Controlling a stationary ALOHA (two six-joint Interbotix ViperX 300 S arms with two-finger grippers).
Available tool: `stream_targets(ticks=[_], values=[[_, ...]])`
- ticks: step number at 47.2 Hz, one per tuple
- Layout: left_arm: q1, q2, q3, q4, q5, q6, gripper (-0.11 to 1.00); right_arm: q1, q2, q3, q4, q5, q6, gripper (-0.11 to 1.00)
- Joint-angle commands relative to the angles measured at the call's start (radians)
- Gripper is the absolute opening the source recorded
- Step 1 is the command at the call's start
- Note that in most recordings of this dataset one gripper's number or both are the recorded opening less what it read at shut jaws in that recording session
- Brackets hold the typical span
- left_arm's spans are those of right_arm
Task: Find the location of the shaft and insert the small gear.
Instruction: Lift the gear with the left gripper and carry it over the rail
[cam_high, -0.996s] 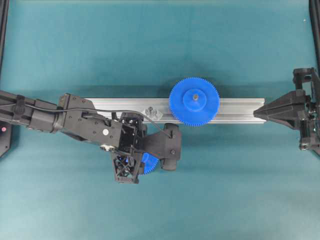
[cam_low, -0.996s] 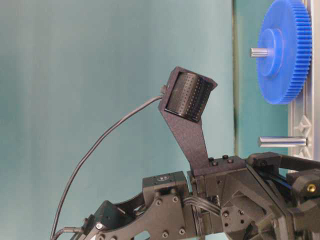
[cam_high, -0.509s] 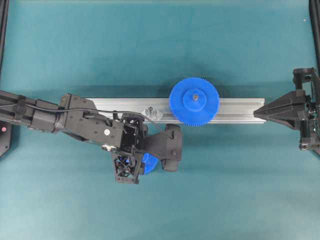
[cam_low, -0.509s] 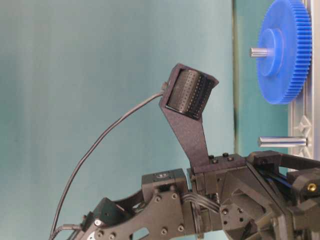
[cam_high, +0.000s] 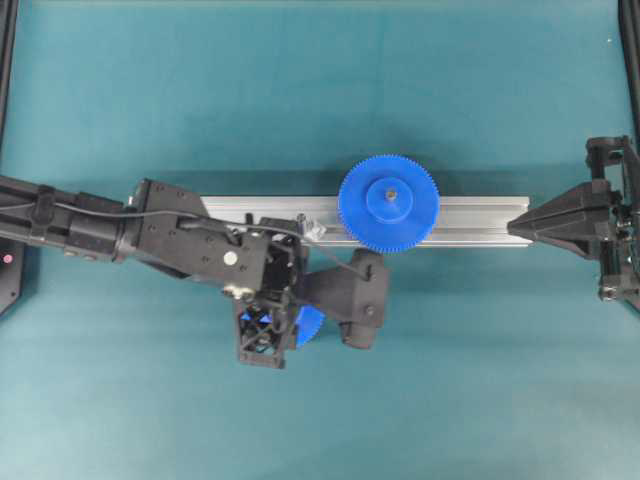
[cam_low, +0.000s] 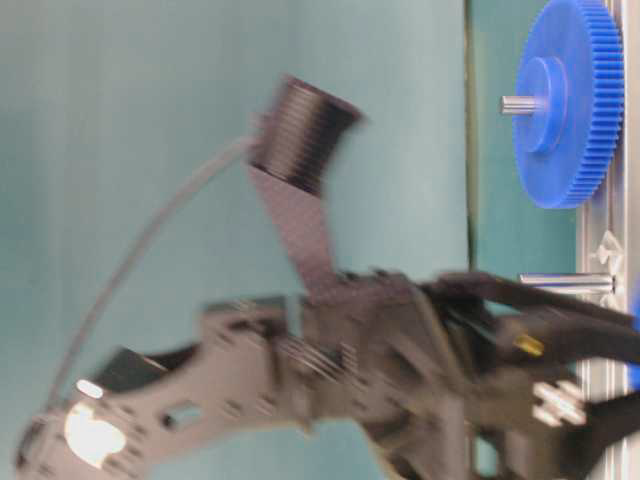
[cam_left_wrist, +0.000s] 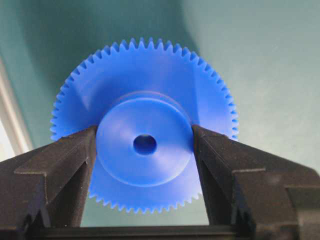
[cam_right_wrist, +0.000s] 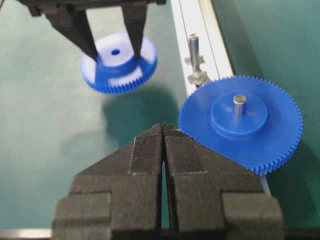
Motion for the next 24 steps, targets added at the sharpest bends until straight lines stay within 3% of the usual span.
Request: stream_targets(ticks=[1,24], values=[[0.015,-0.044,-0.052,0.003,0.021,0.005,0.64,-0.002,0.005,-0.011,0.0,-0.012,0.008,-0.02],[0.035,-0.078,-0.124,0.003,0.06,0.009,0.64,-0.021,-0.04,-0.008,0.0,0.006,0.008,-0.02]])
